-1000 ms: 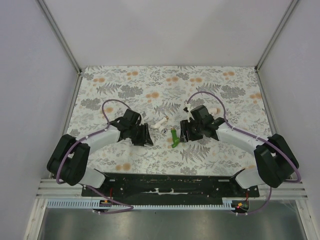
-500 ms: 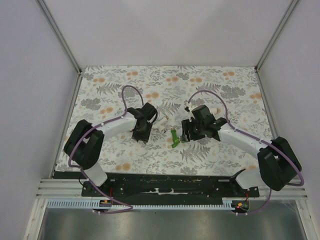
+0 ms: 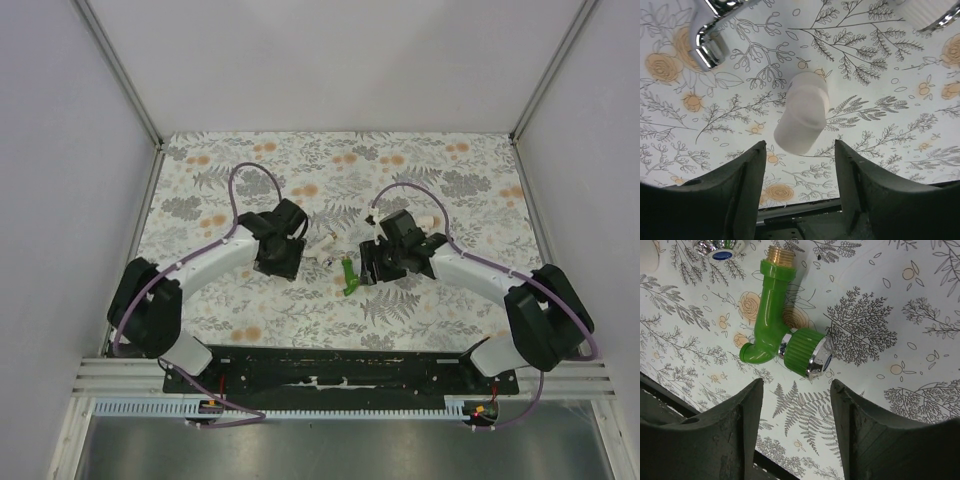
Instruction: Install the water faucets
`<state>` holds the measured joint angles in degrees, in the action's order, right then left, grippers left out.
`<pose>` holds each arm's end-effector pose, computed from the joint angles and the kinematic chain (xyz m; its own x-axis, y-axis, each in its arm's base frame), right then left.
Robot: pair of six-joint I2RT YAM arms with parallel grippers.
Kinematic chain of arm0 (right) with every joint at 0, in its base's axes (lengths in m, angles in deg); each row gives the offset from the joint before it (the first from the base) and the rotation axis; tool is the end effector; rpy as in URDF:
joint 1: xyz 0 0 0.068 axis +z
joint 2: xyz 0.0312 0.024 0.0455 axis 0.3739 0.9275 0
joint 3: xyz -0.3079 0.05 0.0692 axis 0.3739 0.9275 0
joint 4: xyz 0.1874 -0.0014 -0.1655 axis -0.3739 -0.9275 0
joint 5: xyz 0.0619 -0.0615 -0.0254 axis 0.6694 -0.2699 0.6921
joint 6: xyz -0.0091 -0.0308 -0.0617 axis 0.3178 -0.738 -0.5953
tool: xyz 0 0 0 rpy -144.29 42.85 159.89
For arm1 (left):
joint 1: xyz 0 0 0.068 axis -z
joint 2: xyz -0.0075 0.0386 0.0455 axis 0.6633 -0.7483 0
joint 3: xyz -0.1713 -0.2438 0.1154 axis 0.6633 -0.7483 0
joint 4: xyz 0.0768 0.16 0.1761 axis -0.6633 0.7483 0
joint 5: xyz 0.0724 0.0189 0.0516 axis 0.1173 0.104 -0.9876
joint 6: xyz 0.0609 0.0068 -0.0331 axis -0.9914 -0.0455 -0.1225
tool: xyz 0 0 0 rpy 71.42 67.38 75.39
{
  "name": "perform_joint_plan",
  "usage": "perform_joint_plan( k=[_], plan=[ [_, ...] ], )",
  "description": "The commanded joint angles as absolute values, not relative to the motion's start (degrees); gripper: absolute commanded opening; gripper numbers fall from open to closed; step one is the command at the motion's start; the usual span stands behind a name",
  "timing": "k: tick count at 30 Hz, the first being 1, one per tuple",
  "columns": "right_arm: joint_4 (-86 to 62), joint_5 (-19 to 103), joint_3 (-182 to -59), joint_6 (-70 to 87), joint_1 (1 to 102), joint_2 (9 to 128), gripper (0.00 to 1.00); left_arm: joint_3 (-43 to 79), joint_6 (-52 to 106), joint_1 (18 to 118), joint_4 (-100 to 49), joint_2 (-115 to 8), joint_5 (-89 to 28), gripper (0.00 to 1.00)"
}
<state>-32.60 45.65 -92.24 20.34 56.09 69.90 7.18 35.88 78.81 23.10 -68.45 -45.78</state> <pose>0.2223 0.1641 0.2283 -0.8585 -0.2021 -0.4714 -0.3844 0.8620 0.3305 0.2325 -0.1680 0.2408 -0.9203 0.2740 -0.2791 0.2776 0.9603 0.0276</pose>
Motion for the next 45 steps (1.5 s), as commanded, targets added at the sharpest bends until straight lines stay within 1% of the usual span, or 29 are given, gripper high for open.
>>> perform_joint_plan(
  k=[1,6,7,8,9,11,14,20,25,28,31,34,37,39,43,45],
  plan=[
    [-30.1,48.3,-94.9,21.4,56.3,72.6,0.63,7.2,34.4,75.8,21.7,-60.8,-43.9,0.64],
    [-29.0,47.9,-95.1,21.9,56.3,75.2,0.61,2.5,36.5,67.5,15.4,-51.5,-30.6,0.66],
    [-28.7,47.4,-95.2,21.7,56.3,75.8,0.61,1.5,37.3,65.5,13.9,-50.2,-28.0,0.71],
    [-28.8,46.8,-95.2,21.4,56.3,76.0,0.61,0.8,38.0,64.2,13.1,-48.6,-25.5,0.85],
    [-28.7,46.3,-95.4,21.0,56.3,76.6,0.61,-0.1,38.6,63.5,11.8,-47.6,-24.2,0.88],
    [-28.7,45.1,-95.5,20.2,56.3,77.3,0.61,-1.1,39.3,62.9,10.2,-45.5,-21.4,0.89],
    [-28.5,44.6,-95.5,18.7,56.3,78.4,0.6,-1.3,40.4,62.8,9.1,-44.6,-18.6,0.88],
    [-28.5,44.6,-95.7,14.2,56.3,79.5,0.55,-1.1,47.3,64.1,4.6,-48.4,-14.8,0.79],
    [-29.0,41.8,-95.2,13.2,56.3,78.2,0.53,3.8,51.0,73.4,3.6,-56.3,-20.5,0.78],
    [-28.5,41.0,-94.2,13.2,56.3,75.6,0.53,6.2,54.8,77.2,1.7,-61.4,-24.1,0.76],
    [-29.7,40.3,-93.8,14.5,56.3,71.1,0.6,9.6,59.0,79.9,1.3,-67.3,-26.9,0.75],
    [-30.5,35.9,-92.6,17.1,56.2,66.1,0.68,13.8,63.5,82.2,2.7,-73.6,-31.2,0.73],
    [-31.7,31.9,-91.1,18.0,56.1,61.5,0.76,18.6,66.0,83.8,4.3,-79.8,-31.5,0.71],
    [-32.6,30.8,-90.3,18.0,56.0,58.8,0.79,20.3,68.2,84.9,4.3,-83.0,-32.9,0.69],
    [-32.9,30.4,-88.6,17.9,56.1,54.7,0.8,22.7,70.8,85.5,5.5,-86.9,-36.5,0.66],
    [-32.7,30.1,-87.9,17.9,56.1,53.1,0.81,23.0,71.8,85.6,6.2,-87.8,-40.3,0.65]
  ],
)
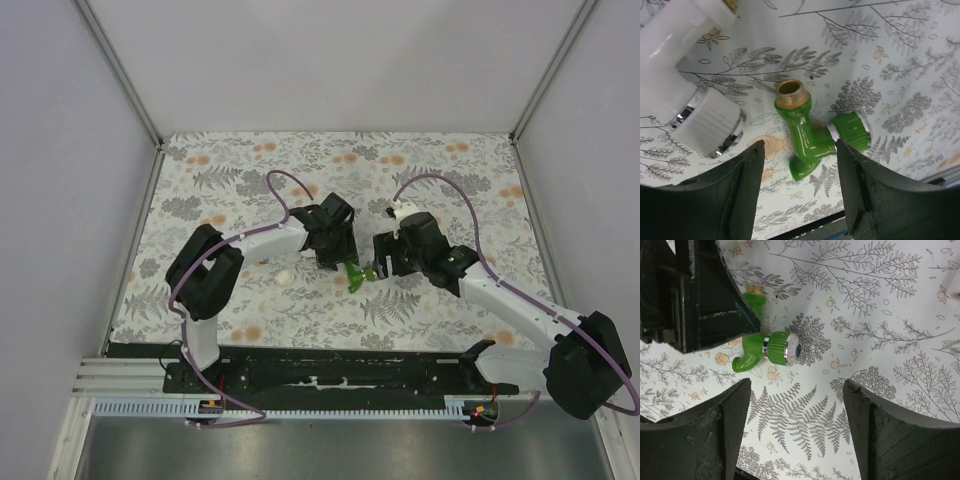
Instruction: Install the water faucets
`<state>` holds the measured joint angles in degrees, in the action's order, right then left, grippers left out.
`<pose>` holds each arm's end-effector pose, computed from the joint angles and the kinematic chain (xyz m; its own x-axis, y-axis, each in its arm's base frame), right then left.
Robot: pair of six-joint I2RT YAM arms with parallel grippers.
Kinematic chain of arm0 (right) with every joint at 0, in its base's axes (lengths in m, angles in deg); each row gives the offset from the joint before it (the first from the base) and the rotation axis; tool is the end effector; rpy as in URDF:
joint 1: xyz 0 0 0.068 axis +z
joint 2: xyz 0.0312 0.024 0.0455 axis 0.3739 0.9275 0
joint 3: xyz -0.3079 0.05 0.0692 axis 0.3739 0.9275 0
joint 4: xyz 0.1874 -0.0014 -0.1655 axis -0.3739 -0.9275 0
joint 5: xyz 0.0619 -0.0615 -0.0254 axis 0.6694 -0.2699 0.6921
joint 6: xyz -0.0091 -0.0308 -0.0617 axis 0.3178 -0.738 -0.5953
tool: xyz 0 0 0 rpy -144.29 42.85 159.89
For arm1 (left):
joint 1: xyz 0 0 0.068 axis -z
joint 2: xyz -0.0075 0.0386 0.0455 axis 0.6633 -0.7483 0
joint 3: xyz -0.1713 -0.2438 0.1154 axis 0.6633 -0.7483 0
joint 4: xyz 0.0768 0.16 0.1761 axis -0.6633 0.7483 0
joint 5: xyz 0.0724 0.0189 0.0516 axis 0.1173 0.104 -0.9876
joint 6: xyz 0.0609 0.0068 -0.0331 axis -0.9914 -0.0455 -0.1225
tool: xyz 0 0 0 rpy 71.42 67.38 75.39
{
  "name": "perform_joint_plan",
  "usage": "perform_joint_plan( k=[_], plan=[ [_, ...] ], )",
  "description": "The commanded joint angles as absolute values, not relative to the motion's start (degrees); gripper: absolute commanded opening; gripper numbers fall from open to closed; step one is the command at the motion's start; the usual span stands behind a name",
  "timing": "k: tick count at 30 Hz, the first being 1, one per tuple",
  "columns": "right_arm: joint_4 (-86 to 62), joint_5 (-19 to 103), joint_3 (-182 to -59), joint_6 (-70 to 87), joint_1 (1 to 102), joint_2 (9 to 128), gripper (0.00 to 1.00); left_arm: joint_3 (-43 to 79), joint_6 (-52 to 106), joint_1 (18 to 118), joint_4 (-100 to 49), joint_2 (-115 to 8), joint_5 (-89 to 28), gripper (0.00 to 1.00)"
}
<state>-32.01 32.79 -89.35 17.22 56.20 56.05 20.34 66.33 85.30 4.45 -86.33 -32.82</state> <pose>0.1963 0.1318 0.2698 -0.7087 -0.1577 -0.6876 -0.3688 0.9137 0.1705 0.2896 -0.2851 0.2179 -0.9612 -0.1417 -0.2368 -0.0287 0.9048 -0.4248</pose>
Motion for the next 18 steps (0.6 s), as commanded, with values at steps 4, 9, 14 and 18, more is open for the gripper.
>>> perform_joint_plan(
  k=[4,9,14,18],
  plan=[
    [-32.3,30.6,-87.2,18.0,56.1,51.7,0.82,24.1,72.3,85.6,6.2,-89.9,-43.1,0.62],
    [-30.3,32.1,-85.6,18.5,56.1,50.9,0.83,26.9,72.8,85.6,6.7,-94.4,-42.1,0.57],
    [-29.5,32.9,-85.1,19.2,56.1,50.2,0.84,27.2,73.6,85.8,6.4,-96.3,-40.3,0.5],
    [-26.2,34.3,-83.9,18.2,56.1,49.2,0.9,25.8,74.5,85.8,5.1,-95.6,-38.8,0.28]
  ],
)
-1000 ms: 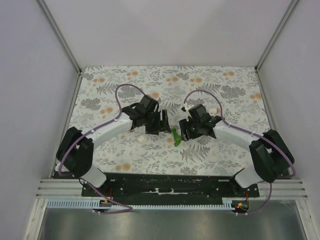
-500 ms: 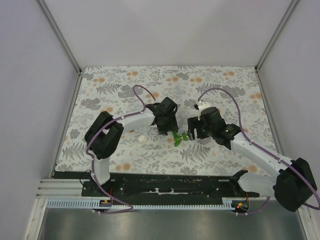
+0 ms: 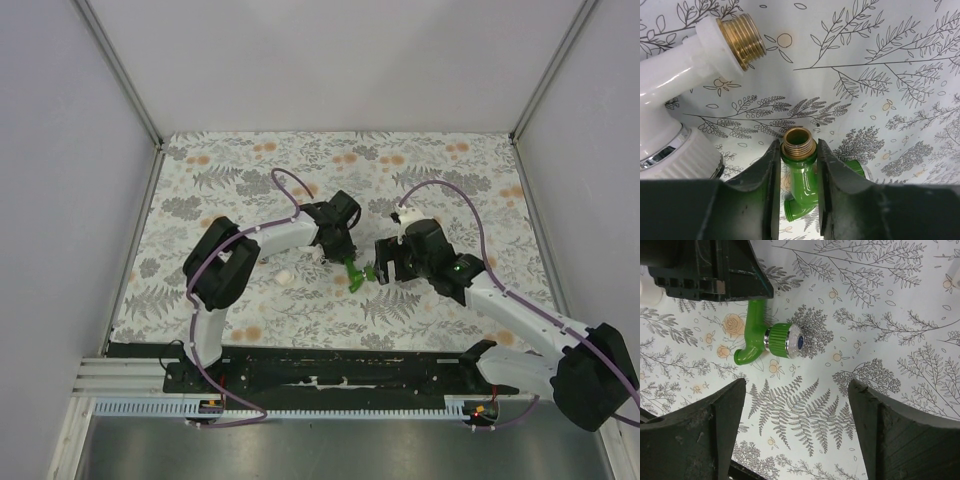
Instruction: Install the water faucets
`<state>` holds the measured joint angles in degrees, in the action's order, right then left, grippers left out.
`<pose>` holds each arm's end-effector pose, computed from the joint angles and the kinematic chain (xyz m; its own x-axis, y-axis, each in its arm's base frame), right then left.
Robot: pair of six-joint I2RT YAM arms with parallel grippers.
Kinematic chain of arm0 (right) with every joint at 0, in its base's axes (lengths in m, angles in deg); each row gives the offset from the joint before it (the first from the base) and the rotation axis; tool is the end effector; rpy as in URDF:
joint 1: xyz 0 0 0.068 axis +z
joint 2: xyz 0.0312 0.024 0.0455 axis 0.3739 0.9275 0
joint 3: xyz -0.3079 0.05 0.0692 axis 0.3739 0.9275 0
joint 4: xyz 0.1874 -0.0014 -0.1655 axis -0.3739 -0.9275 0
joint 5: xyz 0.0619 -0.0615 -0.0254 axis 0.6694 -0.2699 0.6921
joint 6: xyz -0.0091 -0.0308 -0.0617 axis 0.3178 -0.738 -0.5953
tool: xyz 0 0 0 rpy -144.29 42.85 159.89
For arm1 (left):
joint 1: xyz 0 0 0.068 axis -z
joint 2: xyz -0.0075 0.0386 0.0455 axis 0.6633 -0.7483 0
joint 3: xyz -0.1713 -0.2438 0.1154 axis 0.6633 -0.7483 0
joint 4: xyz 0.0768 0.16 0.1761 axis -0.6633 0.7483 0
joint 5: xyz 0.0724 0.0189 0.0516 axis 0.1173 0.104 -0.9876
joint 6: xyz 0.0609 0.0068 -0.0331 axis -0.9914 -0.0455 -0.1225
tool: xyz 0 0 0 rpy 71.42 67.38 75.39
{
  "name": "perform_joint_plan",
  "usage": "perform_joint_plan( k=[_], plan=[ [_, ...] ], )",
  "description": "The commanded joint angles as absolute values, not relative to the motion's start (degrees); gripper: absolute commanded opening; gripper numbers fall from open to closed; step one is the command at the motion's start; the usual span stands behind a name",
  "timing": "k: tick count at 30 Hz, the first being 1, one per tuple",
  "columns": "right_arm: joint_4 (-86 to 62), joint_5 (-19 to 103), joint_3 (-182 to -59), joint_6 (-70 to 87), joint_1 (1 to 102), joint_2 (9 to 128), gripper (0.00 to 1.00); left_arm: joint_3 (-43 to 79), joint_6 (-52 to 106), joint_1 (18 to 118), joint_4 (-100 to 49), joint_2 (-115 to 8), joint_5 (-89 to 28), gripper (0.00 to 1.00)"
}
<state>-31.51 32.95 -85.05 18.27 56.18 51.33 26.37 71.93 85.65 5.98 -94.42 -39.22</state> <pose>0.1783 0.1196 0.2627 -0.7067 -0.1348 -0.6945 -0.3595 0.9139 0.1885 0.3143 -0.3037 0.1893 -0.9380 -0.2459 -0.2445 -0.1530 0.9262 -0.3446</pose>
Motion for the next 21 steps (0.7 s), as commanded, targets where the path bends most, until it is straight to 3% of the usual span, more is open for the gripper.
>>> perform_joint_plan(
  k=[1,5,9,10,14,21],
  plan=[
    [-24.3,34.3,-83.4,17.7,56.0,48.7,0.94,25.2,75.1,85.7,4.3,-95.0,-37.3,0.21],
    [-20.0,38.5,-81.8,17.5,56.1,47.7,0.98,21.3,77.8,84.6,-0.4,-90.4,-35.4,0.02],
    [-7.9,38.7,-76.6,24.7,56.1,44.4,0.92,13.3,83.0,82.6,-9.9,-82.7,-32.0,0.02],
    [-6.1,39.5,-75.8,25.5,56.0,43.2,0.96,10.6,84.0,82.1,-14.6,-80.5,-31.0,0.02],
    [-9.4,44.3,-78.7,23.5,55.9,39.8,0.98,3.3,85.8,80.9,-26.0,-72.7,-30.2,0.02],
    [-15.8,41.3,-83.7,32.0,55.7,35.4,0.98,-6.8,80.8,80.5,-49.3,-60.2,-30.8,0.02]
  ],
)
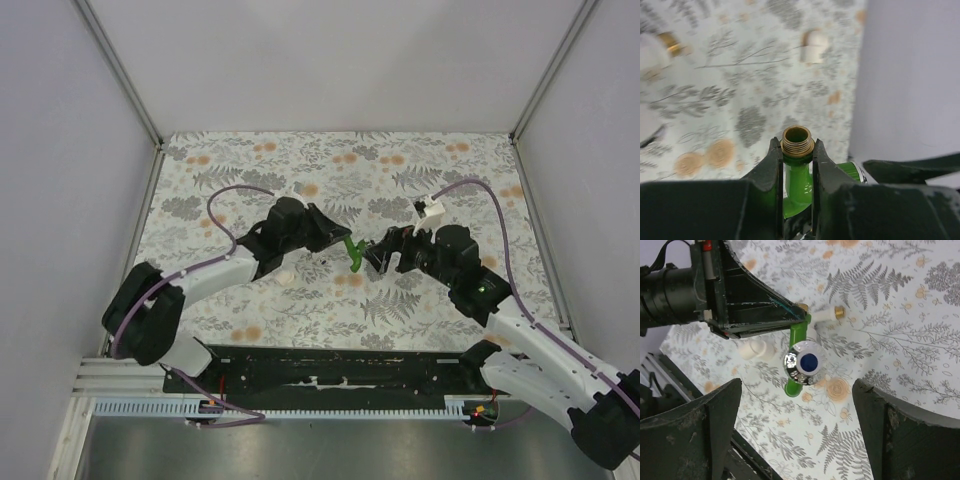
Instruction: Install the water faucets
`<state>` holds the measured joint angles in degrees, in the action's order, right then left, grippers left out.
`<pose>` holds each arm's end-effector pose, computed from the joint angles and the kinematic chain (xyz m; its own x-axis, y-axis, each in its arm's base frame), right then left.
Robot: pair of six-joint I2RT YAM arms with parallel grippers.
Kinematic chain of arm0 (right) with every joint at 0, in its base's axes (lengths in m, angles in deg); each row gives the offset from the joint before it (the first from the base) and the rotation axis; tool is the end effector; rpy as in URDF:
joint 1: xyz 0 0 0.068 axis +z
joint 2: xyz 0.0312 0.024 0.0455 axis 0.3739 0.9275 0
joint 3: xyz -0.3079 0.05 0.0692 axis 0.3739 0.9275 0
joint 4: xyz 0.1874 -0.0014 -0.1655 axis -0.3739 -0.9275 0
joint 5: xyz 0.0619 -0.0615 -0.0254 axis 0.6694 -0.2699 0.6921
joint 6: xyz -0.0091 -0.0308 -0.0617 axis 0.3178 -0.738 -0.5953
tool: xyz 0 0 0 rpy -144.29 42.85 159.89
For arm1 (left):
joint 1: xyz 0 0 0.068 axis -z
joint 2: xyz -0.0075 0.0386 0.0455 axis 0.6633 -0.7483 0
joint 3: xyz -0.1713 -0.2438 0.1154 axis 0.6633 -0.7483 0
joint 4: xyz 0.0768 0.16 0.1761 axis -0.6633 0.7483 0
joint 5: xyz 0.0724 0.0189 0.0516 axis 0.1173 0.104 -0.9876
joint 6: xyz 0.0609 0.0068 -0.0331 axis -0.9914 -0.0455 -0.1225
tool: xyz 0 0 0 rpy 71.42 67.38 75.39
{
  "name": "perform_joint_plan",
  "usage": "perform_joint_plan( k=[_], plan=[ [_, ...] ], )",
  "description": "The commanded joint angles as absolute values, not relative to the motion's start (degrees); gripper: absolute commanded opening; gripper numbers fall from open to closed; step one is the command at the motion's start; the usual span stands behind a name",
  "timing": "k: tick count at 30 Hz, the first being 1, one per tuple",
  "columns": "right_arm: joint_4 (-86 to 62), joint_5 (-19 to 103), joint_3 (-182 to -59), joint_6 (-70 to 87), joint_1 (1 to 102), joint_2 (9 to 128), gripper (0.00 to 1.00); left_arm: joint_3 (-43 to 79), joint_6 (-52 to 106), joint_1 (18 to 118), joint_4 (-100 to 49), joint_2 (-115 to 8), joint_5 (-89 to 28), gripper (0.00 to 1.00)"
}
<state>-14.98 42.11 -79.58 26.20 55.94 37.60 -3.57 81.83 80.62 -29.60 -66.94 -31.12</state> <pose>0.1485 0.1093 0.3048 -0.5217 0.1450 -0.8407 -0.4855 0.7598 0.4324 0.2622 -0.2223 0.2612 -0.8160 -0.5037 -0.2837 -0.0848 0.5897 -0.8032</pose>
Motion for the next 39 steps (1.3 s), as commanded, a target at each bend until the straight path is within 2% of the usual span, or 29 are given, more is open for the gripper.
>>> perform_joint_plan(
  k=[1,7,13,18,25,33,39],
  plan=[
    [-15.0,41.4,-83.7,33.7,55.7,34.7,0.98,-7.4,80.2,80.6,-50.9,-58.8,-31.3,0.02],
    [-7.5,44.9,-83.6,40.7,55.8,32.6,0.98,-11.1,73.8,80.5,-60.8,-53.1,-32.3,0.02],
    [-0.5,49.8,-83.2,32.8,55.7,34.6,0.98,-8.4,72.5,80.6,-53.2,-50.2,-33.4,0.02],
    [6.7,55.4,-83.6,25.7,55.8,38.8,0.91,-7.6,73.6,81.0,-49.5,-48.7,-34.6,0.02],
    [12.5,56.0,-83.6,18.3,56.1,44.0,0.8,-7.5,74.8,81.5,-47.2,-46.9,-35.8,0.02],
    [22.0,57.1,-82.0,16.9,56.5,48.9,0.64,-8.8,79.3,82.8,-46.6,-45.7,-38.4,0.02],
    [24.1,54.1,-81.0,15.8,57.7,50.4,0.6,-9.8,82.9,84.3,-46.6,-44.7,-43.8,0.02]
  ],
)
